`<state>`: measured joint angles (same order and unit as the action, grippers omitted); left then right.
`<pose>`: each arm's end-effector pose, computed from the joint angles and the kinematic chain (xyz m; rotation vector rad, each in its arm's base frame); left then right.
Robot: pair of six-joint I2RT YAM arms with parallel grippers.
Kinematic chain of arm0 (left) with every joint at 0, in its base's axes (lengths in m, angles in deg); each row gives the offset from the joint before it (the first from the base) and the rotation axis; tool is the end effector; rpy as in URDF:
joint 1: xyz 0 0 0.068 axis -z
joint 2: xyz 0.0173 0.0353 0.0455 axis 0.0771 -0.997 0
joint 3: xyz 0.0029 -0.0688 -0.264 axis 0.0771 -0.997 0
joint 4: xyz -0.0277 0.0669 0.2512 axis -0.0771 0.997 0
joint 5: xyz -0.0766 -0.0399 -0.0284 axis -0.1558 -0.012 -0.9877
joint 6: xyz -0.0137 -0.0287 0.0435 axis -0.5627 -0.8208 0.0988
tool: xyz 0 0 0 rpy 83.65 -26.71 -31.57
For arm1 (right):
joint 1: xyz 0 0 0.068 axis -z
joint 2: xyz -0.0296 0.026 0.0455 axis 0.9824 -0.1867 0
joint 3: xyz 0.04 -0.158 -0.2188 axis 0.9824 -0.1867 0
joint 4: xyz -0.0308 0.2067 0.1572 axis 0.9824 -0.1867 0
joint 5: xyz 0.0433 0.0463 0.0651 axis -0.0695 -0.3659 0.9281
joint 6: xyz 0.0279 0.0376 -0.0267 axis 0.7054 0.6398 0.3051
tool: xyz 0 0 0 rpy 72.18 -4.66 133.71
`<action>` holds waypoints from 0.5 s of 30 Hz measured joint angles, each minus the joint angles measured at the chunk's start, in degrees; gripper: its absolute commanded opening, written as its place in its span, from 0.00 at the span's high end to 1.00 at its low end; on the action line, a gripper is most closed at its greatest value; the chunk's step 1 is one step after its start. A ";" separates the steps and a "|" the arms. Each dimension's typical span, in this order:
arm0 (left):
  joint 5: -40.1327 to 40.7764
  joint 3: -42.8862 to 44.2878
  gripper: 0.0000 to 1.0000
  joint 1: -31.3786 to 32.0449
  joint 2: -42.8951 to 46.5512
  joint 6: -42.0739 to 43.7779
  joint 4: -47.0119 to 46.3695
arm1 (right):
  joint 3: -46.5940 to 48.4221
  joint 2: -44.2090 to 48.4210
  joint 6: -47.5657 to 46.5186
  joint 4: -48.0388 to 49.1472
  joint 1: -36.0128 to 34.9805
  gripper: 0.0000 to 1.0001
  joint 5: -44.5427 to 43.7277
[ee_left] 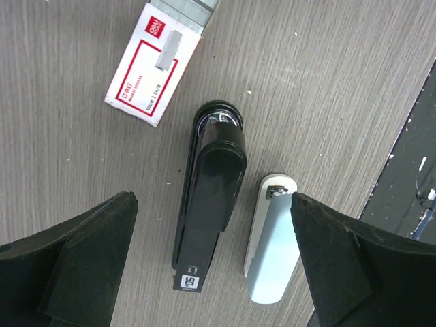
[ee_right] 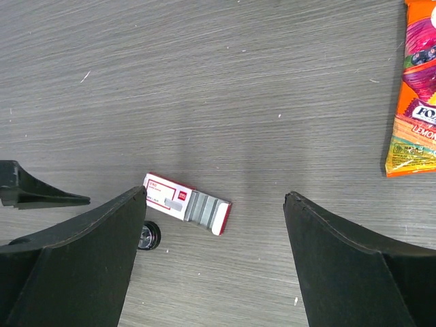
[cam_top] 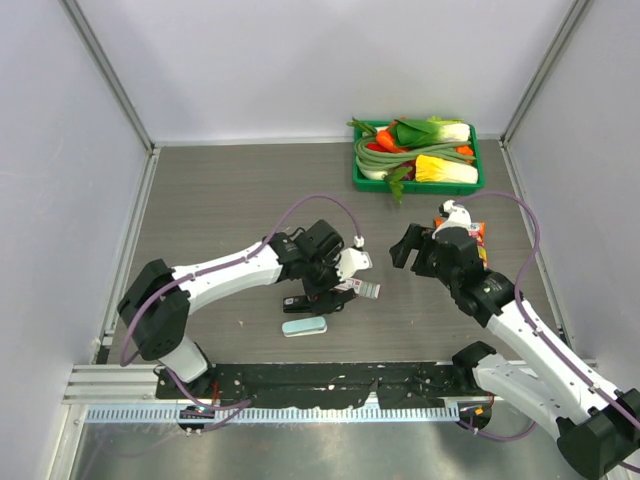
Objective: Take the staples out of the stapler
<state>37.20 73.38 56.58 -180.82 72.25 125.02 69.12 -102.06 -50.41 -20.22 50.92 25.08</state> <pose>0.1924 -0.2613 0.2282 1.5789 2.1843 -0.5176 0.1623 0.0806 0.2717 0.1640 2.1330 0.4387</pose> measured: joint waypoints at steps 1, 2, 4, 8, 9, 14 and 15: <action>-0.11 -0.04 0.00 0.24 -0.35 0.35 0.00 | 0.00 0.07 0.00 -0.11 0.00 0.14 0.09; -0.13 -0.13 0.00 0.33 -0.59 0.63 -0.02 | 0.00 0.07 0.02 -0.17 0.00 0.13 0.17; -0.09 -0.33 0.00 0.35 -0.66 0.92 0.04 | 0.00 0.04 -0.02 -0.28 0.00 0.13 0.48; 0.92 -0.28 0.00 -0.48 0.20 1.05 0.70 | 0.00 -0.72 -0.96 -0.24 0.00 0.13 2.12; -0.02 -0.15 0.00 -1.33 1.07 0.81 1.49 | 0.00 -1.03 -1.25 -0.20 0.00 0.13 2.67; -6.40 1.44 0.00 -15.04 9.20 -1.18 3.76 | 0.02 -4.33 -3.89 1.57 -2.84 0.12 6.97; -6.58 1.60 0.00 -18.08 11.34 -1.42 3.74 | 0.07 -5.11 -4.46 1.86 -4.59 0.11 7.23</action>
<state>30.62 74.97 38.51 -169.47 70.83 128.76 69.19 -107.17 -54.87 -18.36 46.33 32.32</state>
